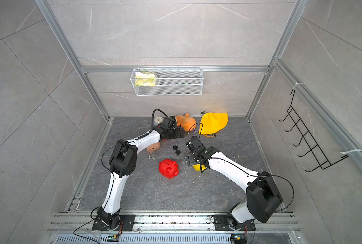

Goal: Open piggy banks
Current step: Move the piggy bank to the center of the board.

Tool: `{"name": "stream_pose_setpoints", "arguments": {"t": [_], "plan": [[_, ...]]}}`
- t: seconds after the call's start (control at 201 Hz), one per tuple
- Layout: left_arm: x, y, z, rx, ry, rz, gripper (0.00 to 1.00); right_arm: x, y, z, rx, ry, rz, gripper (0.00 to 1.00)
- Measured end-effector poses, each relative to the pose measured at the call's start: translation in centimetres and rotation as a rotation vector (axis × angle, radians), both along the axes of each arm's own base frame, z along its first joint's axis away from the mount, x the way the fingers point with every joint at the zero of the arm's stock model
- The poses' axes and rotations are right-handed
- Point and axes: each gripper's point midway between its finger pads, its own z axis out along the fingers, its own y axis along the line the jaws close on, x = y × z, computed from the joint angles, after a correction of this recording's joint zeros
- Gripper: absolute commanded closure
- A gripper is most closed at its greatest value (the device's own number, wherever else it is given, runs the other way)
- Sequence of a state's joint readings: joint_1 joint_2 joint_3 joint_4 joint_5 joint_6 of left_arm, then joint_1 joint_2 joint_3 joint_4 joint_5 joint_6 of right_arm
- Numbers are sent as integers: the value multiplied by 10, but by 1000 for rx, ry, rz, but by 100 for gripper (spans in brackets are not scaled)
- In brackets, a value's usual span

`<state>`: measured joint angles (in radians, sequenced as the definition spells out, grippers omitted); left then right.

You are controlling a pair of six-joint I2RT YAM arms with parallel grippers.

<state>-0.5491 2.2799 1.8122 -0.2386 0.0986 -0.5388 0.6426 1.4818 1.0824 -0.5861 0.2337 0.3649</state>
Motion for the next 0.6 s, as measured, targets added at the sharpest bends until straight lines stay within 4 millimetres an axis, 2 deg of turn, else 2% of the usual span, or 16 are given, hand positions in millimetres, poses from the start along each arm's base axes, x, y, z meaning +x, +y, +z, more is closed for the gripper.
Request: {"name": "stream_pose_setpoints", "arguments": {"t": [0.095, 0.184, 0.314, 0.398, 0.478, 0.597], "plan": [[-5, 35, -24, 42, 57, 60, 3, -2, 3, -1, 16, 12, 15, 0], [-5, 64, -36, 68, 85, 113, 3, -4, 9, -2, 42, 28, 32, 2], [0, 98, -26, 76, 76, 179, 3, -5, 24, 1, 117, 36, 67, 12], [3, 114, -14, 78, 56, 213, 2, -3, 36, 7, 174, 26, 93, 23], [5, 121, -5, 72, 43, 227, 2, 0, 47, 12, 228, 16, 106, 38], [5, 125, 4, 65, 28, 228, 2, 5, 65, 11, 273, 17, 136, 43]]}}
